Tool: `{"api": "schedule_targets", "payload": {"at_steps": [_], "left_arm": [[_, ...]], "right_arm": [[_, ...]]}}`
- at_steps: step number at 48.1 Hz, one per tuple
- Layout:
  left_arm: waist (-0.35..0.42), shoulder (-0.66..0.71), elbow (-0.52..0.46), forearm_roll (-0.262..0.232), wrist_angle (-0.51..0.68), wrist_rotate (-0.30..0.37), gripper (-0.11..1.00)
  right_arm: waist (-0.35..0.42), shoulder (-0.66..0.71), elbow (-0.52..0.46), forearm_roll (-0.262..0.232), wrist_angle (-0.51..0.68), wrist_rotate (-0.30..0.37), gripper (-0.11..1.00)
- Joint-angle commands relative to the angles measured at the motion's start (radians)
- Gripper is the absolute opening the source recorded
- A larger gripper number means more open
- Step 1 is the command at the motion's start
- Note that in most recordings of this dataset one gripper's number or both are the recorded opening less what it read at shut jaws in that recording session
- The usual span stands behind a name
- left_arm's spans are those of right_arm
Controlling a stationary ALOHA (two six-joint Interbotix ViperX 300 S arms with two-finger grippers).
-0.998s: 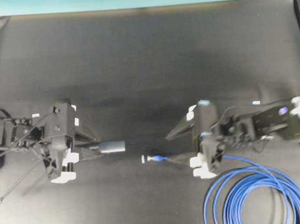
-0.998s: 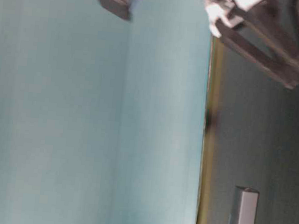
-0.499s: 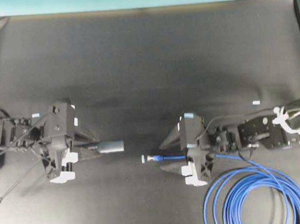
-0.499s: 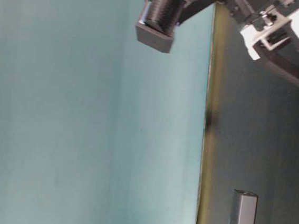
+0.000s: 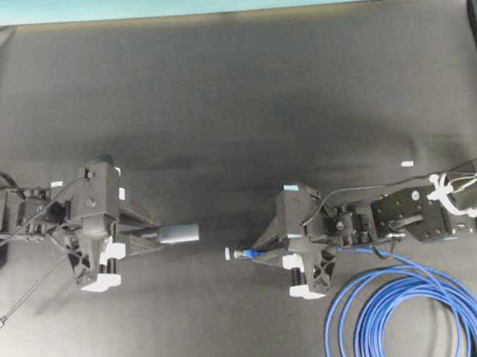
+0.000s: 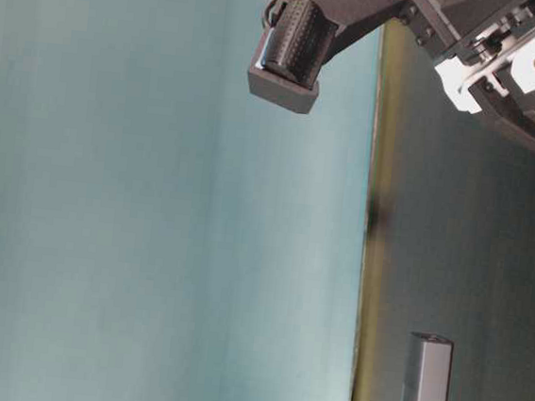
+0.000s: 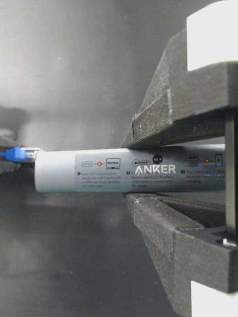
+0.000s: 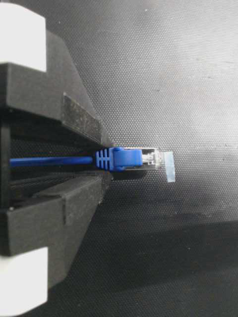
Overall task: Insert the LAN cable into the hub.
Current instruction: 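Move the blue plug toward the hub's end held by the left gripper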
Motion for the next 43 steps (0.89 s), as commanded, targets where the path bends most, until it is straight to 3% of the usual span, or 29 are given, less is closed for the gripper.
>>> {"api": "schedule_targets", "payload": {"at_steps": [1,15,25,43], "left_arm": [[-0.005,-0.006,-0.023,0.002,-0.003,0.002,0.28],[-0.026,0.023,-0.103,0.003,0.094,0.054,0.28],[-0.026,0.071,-0.16,0.003,0.114,0.091,0.28],[-0.025,0.106,-0.192,0.003,0.152,0.094,0.28]], "right_arm": [[0.006,-0.02,0.005,-0.002,0.014,0.018,0.13],[-0.028,-0.183,-0.002,-0.005,0.153,0.012,0.13],[-0.043,-0.244,-0.055,-0.037,0.27,0.009,0.13],[-0.037,-0.241,-0.087,-0.04,0.293,0.006,0.13]]}}
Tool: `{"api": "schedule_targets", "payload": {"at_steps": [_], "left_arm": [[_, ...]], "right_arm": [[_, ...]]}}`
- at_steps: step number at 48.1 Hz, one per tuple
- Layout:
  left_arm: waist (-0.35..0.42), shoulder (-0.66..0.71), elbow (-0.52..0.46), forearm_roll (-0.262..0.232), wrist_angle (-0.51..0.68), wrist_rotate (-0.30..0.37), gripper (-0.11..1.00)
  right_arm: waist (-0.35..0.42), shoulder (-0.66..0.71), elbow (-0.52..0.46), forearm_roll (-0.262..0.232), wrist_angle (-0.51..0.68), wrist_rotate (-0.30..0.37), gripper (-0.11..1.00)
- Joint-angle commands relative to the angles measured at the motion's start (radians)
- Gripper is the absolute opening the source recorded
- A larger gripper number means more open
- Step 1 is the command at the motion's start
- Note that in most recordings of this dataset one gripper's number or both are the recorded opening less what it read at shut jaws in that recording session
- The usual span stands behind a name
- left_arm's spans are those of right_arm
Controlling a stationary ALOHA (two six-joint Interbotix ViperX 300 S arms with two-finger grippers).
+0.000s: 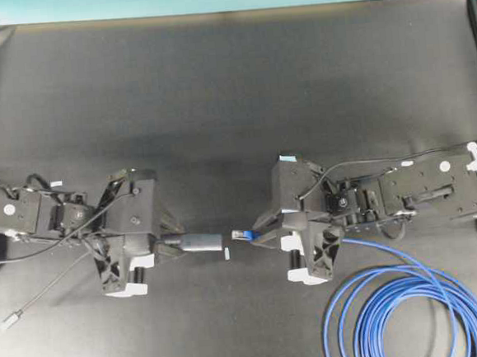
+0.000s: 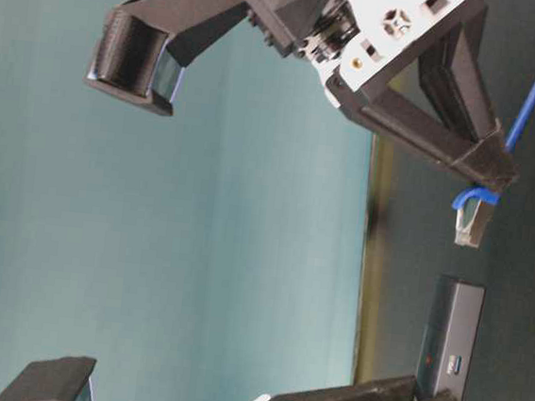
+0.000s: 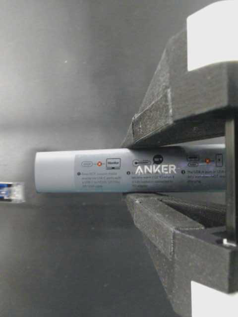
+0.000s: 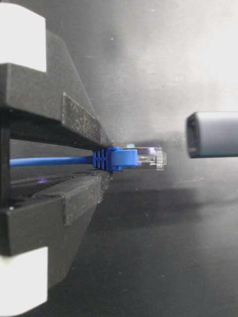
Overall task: Insert the LAN cable into the hub.
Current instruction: 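Move the blue plug toward the hub's end held by the left gripper, then push the blue plug into the hub's LAN port with the right gripper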
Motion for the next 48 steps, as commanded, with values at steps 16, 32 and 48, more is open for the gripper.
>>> {"api": "schedule_targets", "payload": {"at_steps": [16,32,48], "left_arm": [[0.008,0.005,-0.026,0.003,-0.003,0.002,0.28],[0.008,0.029,-0.043,0.003,0.0,0.005,0.28],[0.009,0.035,-0.054,0.003,0.0,0.018,0.28]], "right_arm": [[0.018,-0.005,-0.031,0.0,-0.006,-0.003,0.13],[0.017,0.006,-0.052,-0.003,0.002,-0.003,0.13],[0.018,0.009,-0.052,-0.003,0.069,-0.005,0.13]]}}
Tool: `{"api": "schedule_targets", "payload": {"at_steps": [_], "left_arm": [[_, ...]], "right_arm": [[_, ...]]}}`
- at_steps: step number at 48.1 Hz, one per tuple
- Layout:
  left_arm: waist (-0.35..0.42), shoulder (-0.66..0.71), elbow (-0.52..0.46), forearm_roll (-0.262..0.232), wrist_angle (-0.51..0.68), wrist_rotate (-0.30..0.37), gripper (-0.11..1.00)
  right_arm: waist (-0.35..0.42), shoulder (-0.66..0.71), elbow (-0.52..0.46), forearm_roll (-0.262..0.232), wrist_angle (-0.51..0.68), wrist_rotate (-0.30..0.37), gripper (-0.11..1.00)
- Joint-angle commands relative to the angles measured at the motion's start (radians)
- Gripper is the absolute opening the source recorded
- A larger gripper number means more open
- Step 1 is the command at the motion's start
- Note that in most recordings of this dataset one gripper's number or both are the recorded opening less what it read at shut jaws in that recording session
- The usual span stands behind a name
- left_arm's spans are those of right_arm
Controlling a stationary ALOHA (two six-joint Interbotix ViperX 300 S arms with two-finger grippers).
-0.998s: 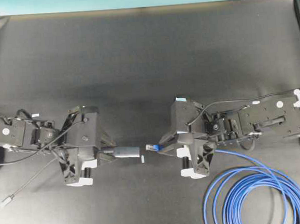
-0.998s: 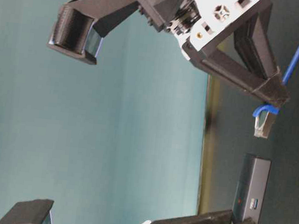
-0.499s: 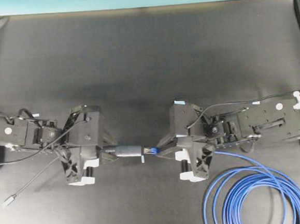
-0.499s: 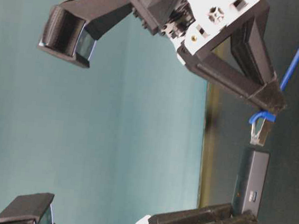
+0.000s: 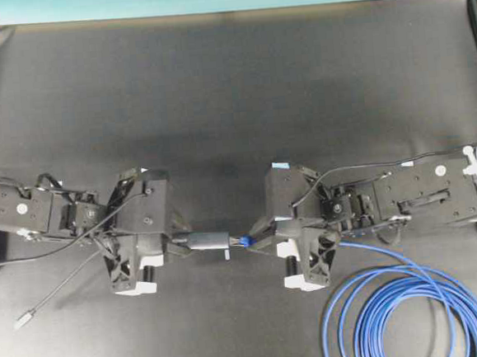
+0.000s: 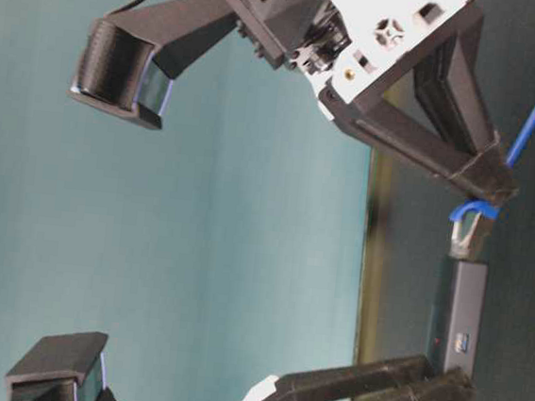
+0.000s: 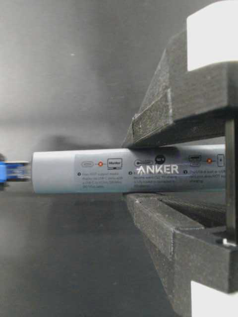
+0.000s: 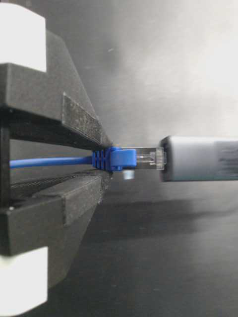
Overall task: Insert the LAN cable into the hub.
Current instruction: 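Push the blue plug into the hub's LAN port with the right gripper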
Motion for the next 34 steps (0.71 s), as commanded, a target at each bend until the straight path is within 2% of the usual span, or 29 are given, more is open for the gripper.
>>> {"api": "schedule_targets", "payload": {"at_steps": [1,11,21,34], "left_arm": [[0.002,-0.005,-0.021,0.003,-0.005,0.002,0.28],[0.0,0.009,-0.043,0.003,0.037,0.008,0.28],[-0.003,0.031,-0.083,0.003,0.11,0.044,0.28],[0.002,0.052,-0.12,0.003,0.153,0.054,0.28]], "right_arm": [[0.002,-0.005,-0.017,-0.002,0.006,-0.005,0.13],[0.002,-0.003,-0.017,-0.002,0.012,-0.005,0.13],[0.002,-0.002,-0.021,-0.002,0.018,-0.003,0.13],[0.005,0.008,-0.032,0.0,0.074,-0.003,0.13]]}}
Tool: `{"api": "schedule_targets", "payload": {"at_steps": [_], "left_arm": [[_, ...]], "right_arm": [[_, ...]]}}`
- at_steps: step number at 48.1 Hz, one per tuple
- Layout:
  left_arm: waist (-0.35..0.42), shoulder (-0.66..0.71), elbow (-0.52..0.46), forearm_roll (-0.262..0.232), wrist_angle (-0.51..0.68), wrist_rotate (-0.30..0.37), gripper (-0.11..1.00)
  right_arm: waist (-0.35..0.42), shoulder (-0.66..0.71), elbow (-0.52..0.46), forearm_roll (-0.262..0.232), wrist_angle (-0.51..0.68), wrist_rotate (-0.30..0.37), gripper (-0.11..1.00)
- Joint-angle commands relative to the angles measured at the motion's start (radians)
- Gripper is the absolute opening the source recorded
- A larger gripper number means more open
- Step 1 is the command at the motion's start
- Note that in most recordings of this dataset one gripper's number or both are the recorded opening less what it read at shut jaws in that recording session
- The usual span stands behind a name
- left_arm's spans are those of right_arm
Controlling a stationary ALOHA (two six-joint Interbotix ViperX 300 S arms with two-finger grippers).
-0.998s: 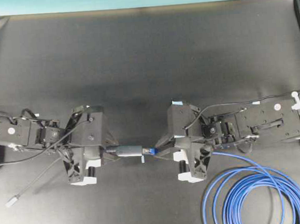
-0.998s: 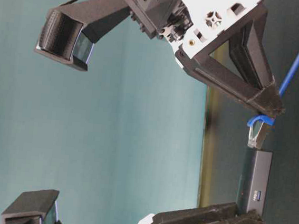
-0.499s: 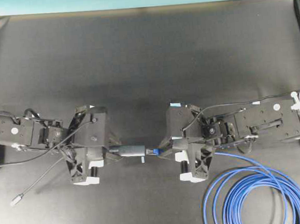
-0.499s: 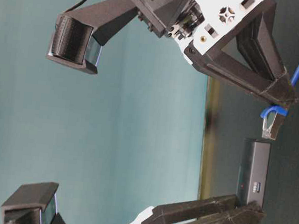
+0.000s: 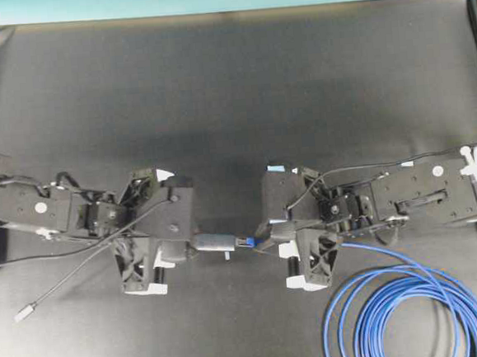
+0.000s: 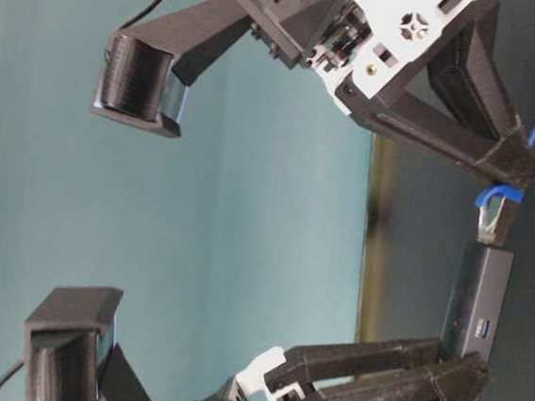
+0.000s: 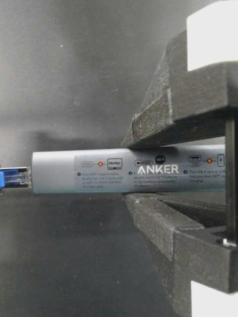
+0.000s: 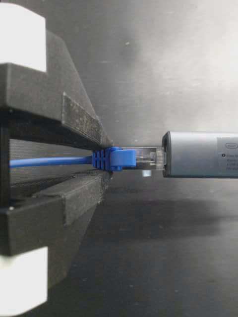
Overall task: Insert the LAN cable into the hub.
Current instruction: 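Push the blue plug into the hub's LAN port with the right gripper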
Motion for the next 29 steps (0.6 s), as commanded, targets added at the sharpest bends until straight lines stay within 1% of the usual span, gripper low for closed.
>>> {"api": "schedule_targets", "payload": {"at_steps": [1,17,29], "left_arm": [[0.003,-0.002,-0.025,0.003,0.005,0.002,0.28],[0.002,0.006,-0.038,0.003,0.014,0.003,0.28],[0.005,0.041,-0.101,0.003,0.12,0.002,0.28]], "right_arm": [[0.005,-0.002,-0.018,-0.002,0.006,-0.003,0.13],[0.005,0.018,-0.041,-0.002,0.008,-0.005,0.13],[-0.002,0.029,-0.067,0.0,0.009,0.005,0.13]]}}
